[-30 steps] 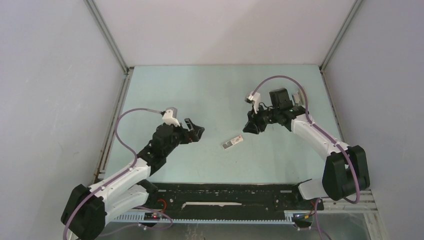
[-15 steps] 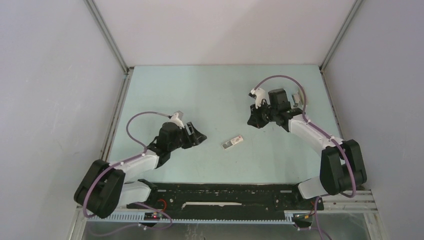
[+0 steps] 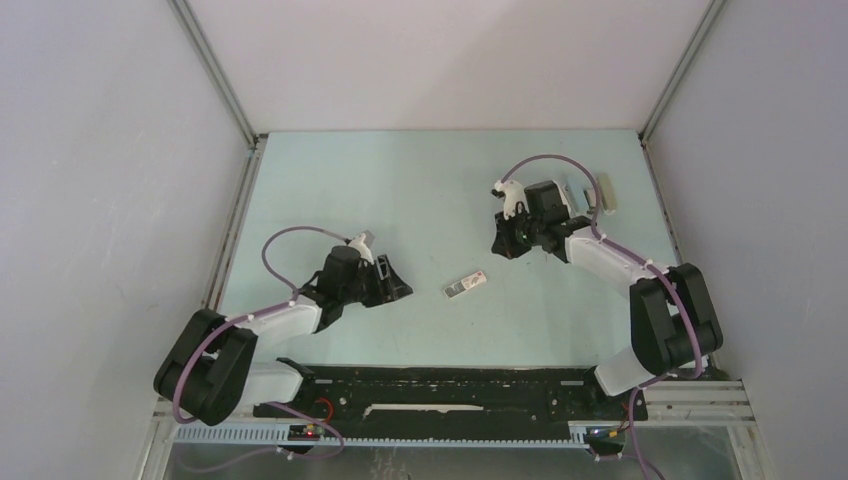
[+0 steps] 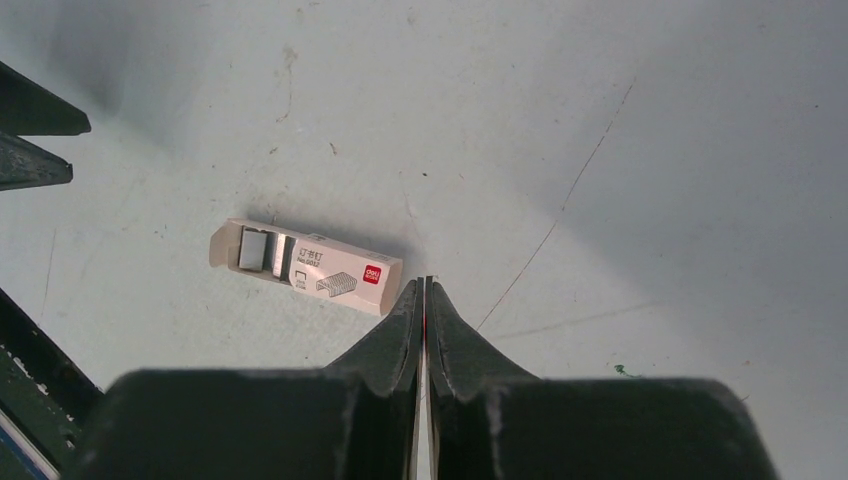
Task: Unload the staples from the stapler
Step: Close the staple box at the center of the board.
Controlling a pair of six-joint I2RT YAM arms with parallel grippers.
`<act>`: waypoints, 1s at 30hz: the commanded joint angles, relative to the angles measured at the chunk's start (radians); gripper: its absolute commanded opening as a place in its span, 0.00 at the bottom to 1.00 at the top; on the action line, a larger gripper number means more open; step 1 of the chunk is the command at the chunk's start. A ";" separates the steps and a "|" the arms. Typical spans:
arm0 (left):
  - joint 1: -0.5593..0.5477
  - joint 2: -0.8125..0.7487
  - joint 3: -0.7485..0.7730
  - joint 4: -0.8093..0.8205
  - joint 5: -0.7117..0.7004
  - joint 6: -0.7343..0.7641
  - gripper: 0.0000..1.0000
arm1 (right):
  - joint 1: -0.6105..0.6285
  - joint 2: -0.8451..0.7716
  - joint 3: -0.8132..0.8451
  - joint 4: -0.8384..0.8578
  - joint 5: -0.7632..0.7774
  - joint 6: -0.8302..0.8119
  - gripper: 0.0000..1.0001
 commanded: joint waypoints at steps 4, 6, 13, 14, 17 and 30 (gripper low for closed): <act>-0.005 -0.008 0.068 -0.042 0.039 0.061 0.61 | 0.010 0.008 -0.001 0.035 0.026 0.023 0.09; -0.013 -0.008 0.073 -0.044 0.046 0.074 0.60 | 0.011 0.013 -0.001 0.035 0.025 0.020 0.09; -0.037 0.027 0.102 -0.096 0.041 0.099 0.58 | 0.011 0.017 -0.001 0.032 0.023 0.012 0.09; -0.039 0.030 0.104 -0.098 0.040 0.100 0.57 | 0.012 0.018 0.001 0.032 0.023 0.010 0.09; -0.049 0.035 0.108 -0.101 0.036 0.104 0.57 | 0.011 0.021 -0.001 0.033 0.037 0.011 0.08; -0.109 0.151 0.198 -0.162 0.020 0.123 0.48 | 0.014 0.064 0.012 0.010 0.079 0.018 0.08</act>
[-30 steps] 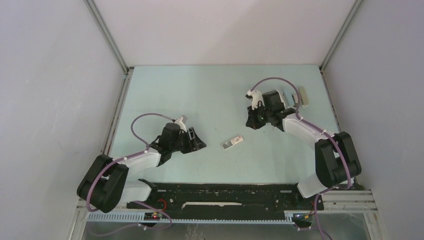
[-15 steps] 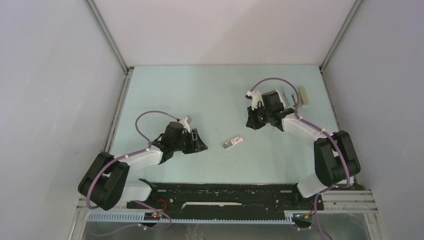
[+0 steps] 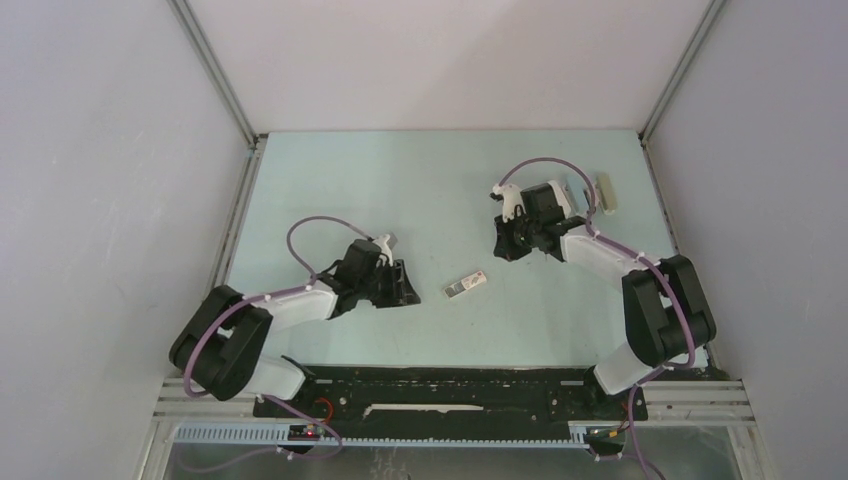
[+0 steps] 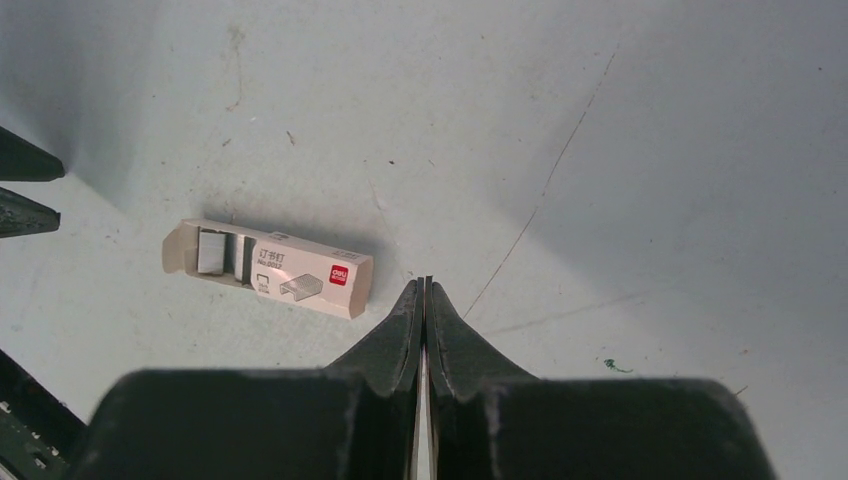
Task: Unload the staples from the stapler
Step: Close the staple box at the center of the board.
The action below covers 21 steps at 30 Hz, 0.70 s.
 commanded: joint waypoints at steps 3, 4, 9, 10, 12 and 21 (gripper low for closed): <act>-0.040 0.062 0.097 -0.009 0.013 0.027 0.44 | 0.018 0.045 0.034 -0.022 0.036 0.008 0.06; -0.046 0.074 0.111 -0.011 0.019 0.027 0.41 | 0.026 0.061 0.045 -0.039 0.036 0.006 0.05; -0.068 0.151 0.173 -0.046 0.048 0.038 0.36 | 0.054 0.106 0.079 -0.098 0.029 0.004 0.02; -0.072 0.167 0.186 -0.052 0.054 0.043 0.35 | 0.057 0.108 0.078 -0.102 0.029 0.007 0.02; -0.079 0.201 0.214 -0.081 0.066 0.050 0.35 | 0.061 0.118 0.085 -0.111 0.031 0.010 0.02; -0.096 0.312 0.315 -0.159 0.097 0.070 0.31 | 0.076 0.174 0.114 -0.165 0.010 0.027 0.02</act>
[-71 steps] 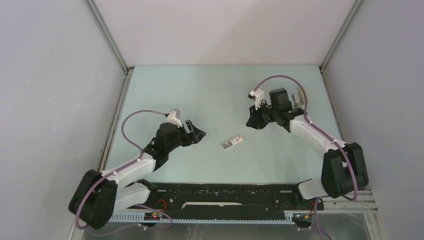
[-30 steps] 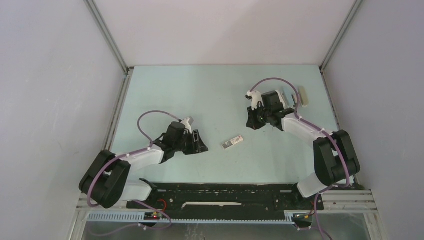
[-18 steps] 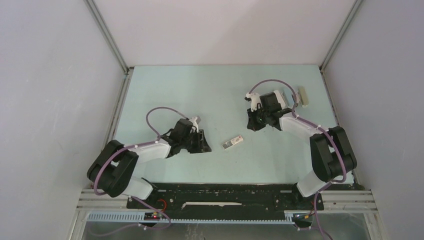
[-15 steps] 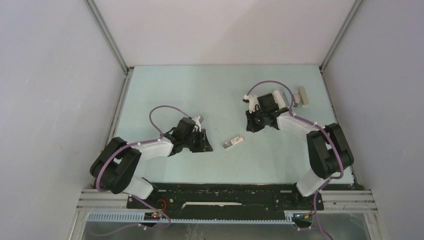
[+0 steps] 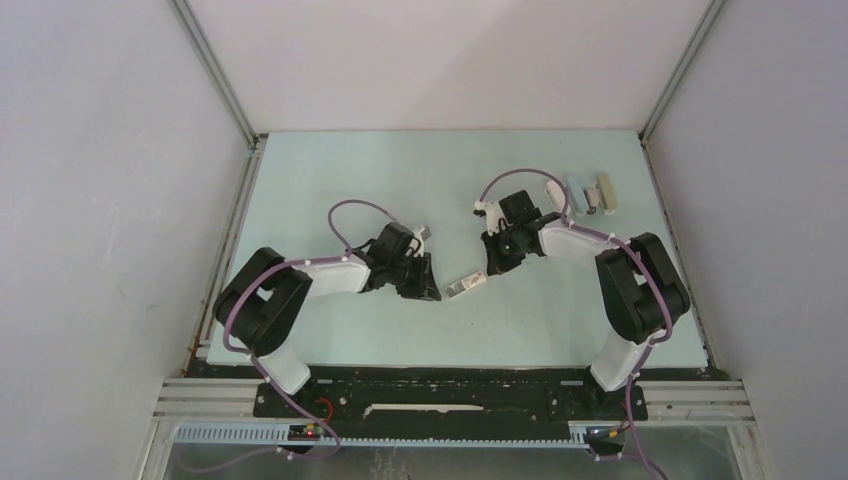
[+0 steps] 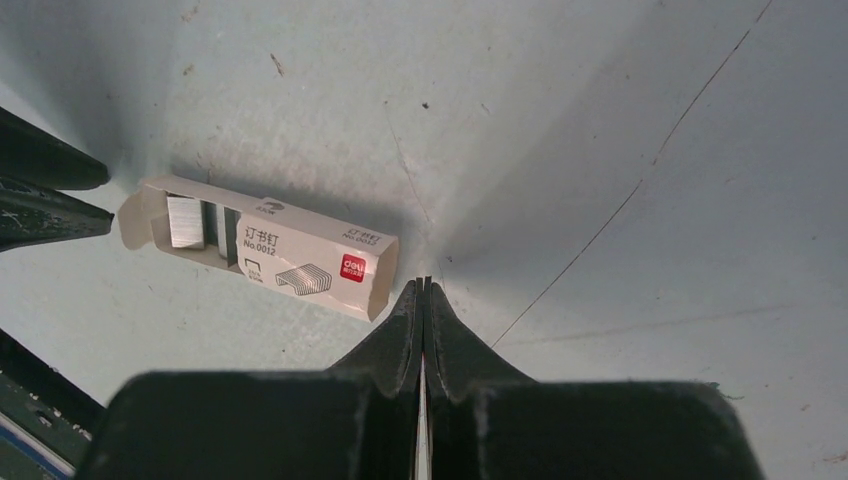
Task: Unload the staples from the stapler
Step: Close the staple box at the center of the board.
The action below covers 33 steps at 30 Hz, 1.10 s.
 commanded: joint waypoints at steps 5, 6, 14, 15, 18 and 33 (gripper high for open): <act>-0.015 0.053 0.068 -0.077 0.034 0.038 0.30 | 0.033 0.023 0.036 -0.046 0.001 0.025 0.02; -0.017 0.056 0.073 -0.080 0.036 0.038 0.30 | 0.039 0.027 0.037 -0.049 0.001 0.025 0.02; -0.021 0.085 0.106 -0.085 0.037 0.041 0.29 | 0.073 0.031 0.042 -0.053 0.005 0.032 0.02; -0.021 0.089 0.111 -0.086 0.038 0.041 0.29 | 0.075 0.032 0.041 -0.052 0.005 0.035 0.02; -0.021 0.100 0.123 -0.092 0.035 0.045 0.29 | 0.077 0.036 0.044 -0.052 0.009 0.036 0.02; -0.010 0.054 0.112 -0.097 0.001 0.038 0.34 | 0.079 0.059 0.076 -0.069 0.042 0.035 0.04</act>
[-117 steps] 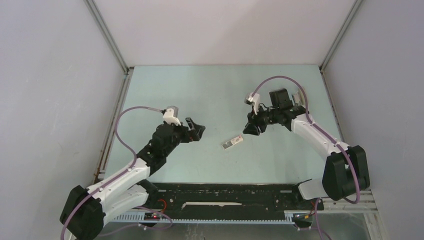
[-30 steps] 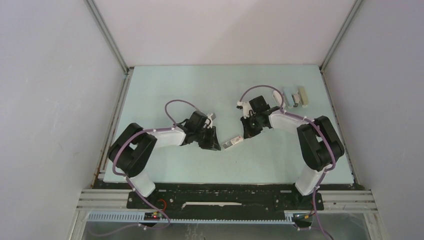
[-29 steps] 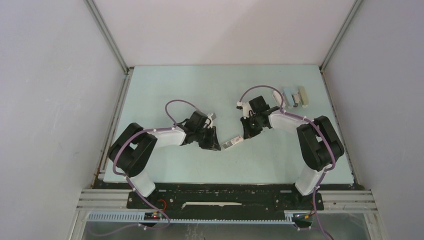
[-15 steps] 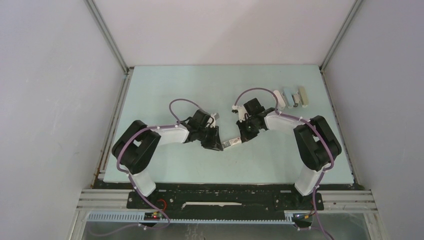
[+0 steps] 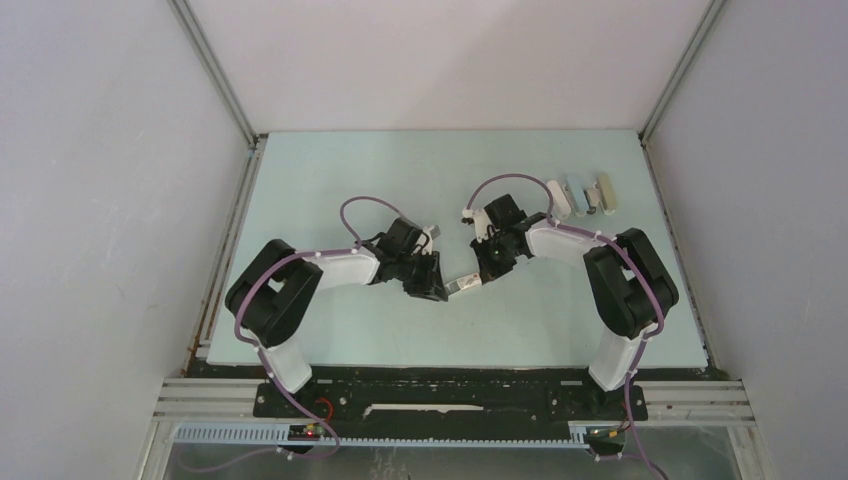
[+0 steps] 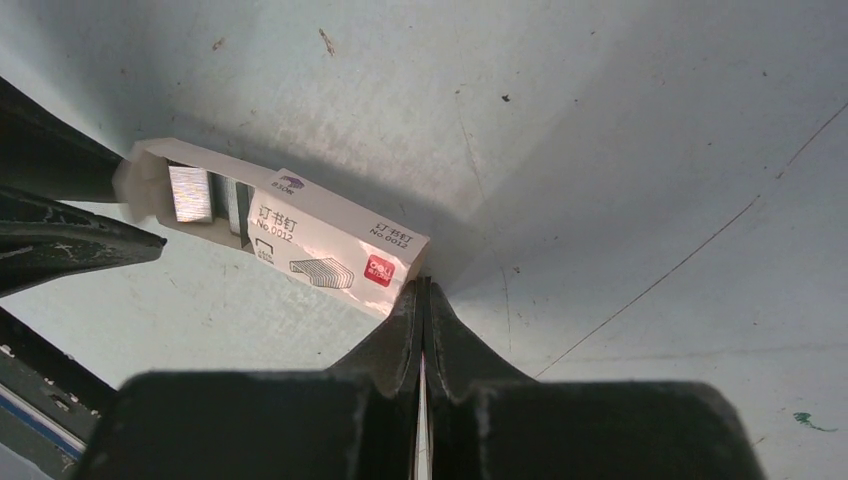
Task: Unload the staples from the stapler
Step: Close the staple box at the center of the board.
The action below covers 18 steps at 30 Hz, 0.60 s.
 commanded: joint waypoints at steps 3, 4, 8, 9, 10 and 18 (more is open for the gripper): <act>0.011 -0.071 -0.020 -0.010 -0.051 0.009 0.35 | -0.008 0.001 0.033 0.001 0.040 0.012 0.05; 0.017 -0.081 -0.030 -0.004 -0.046 0.003 0.35 | -0.012 0.000 0.033 0.001 0.041 0.012 0.05; 0.044 -0.121 -0.102 0.068 -0.007 -0.046 0.35 | -0.021 0.001 0.033 0.006 0.051 0.012 0.06; 0.051 -0.127 -0.117 0.088 0.003 -0.058 0.34 | -0.022 0.000 0.033 0.007 0.055 0.013 0.06; 0.057 -0.129 -0.128 0.105 0.010 -0.065 0.33 | -0.022 0.002 0.032 0.009 0.058 0.015 0.06; 0.065 -0.087 -0.111 0.110 0.032 -0.081 0.29 | -0.013 0.045 0.084 -0.022 0.087 0.023 0.05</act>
